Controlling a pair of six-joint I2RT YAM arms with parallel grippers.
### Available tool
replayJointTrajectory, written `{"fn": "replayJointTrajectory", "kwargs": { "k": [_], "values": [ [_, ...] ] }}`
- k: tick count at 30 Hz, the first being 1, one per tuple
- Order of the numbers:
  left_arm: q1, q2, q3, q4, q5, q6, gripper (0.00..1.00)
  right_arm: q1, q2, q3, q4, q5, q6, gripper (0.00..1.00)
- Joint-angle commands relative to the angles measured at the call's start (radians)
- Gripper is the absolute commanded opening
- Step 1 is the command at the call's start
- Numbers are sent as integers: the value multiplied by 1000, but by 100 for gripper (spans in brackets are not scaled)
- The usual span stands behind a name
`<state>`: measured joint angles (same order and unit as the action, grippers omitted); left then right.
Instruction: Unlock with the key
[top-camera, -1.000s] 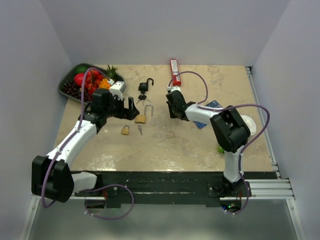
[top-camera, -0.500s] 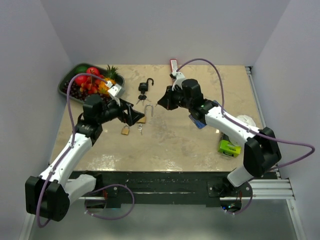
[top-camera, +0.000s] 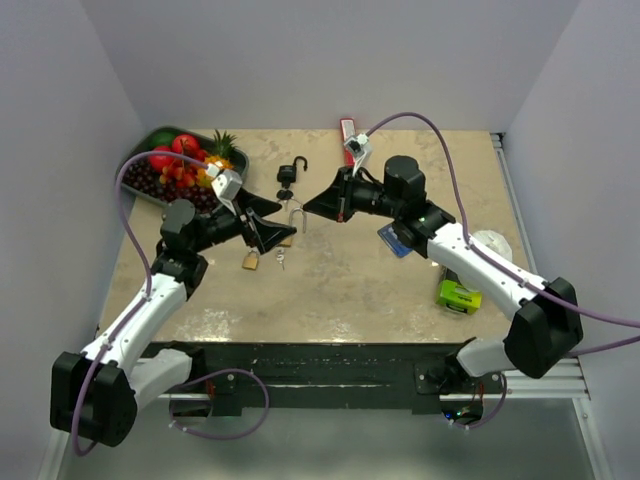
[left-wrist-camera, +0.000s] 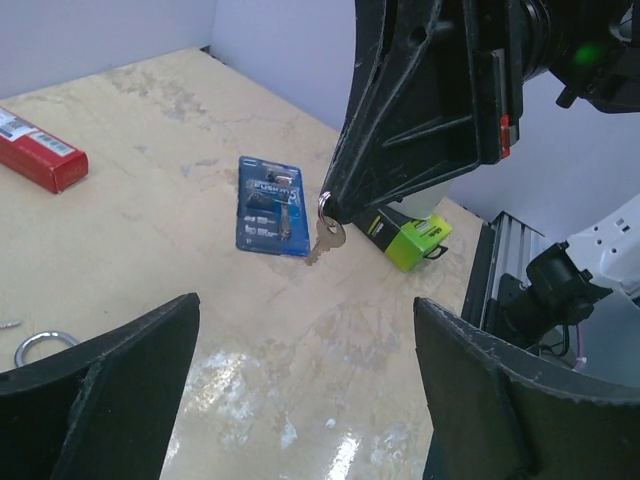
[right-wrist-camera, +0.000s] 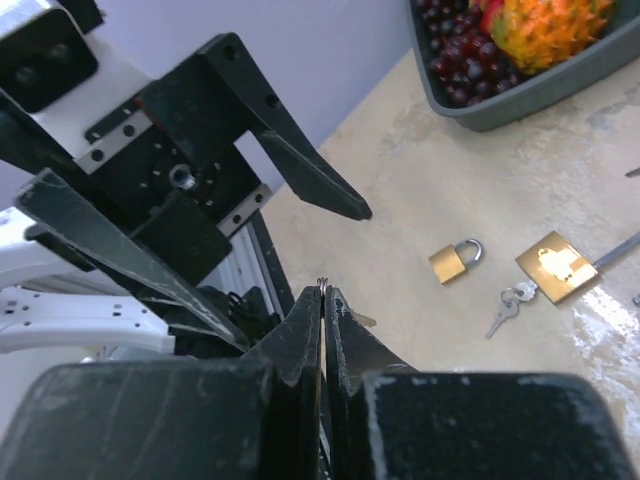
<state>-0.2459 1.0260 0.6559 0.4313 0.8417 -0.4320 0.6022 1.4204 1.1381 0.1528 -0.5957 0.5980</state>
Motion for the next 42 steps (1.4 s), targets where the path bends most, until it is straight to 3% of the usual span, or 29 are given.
{"fn": "replayJointTrajectory", "kwargs": {
  "k": [1,6,12,27,31,34,42],
  "values": [
    [-67,-4,5,81,-42,25,89,-2,-49,-8,73,-44,62,0],
    [-200,-18,60,-49,-248,179,82,-1,-72,-15,76,-32,95,0],
    [-239,-32,63,-48,-384,208,70,-2,-101,-29,65,-6,92,0],
    [-352,39,117,-28,-440,259,45,-1,-146,-52,34,19,77,0],
    [-369,48,122,-19,-455,266,27,-1,-152,-58,30,23,77,0],
    [-377,52,120,-14,-457,265,20,-2,-153,-57,14,34,79,0],
    [-388,62,122,1,-470,257,25,-2,-146,-66,17,33,82,0]
  ]
}}
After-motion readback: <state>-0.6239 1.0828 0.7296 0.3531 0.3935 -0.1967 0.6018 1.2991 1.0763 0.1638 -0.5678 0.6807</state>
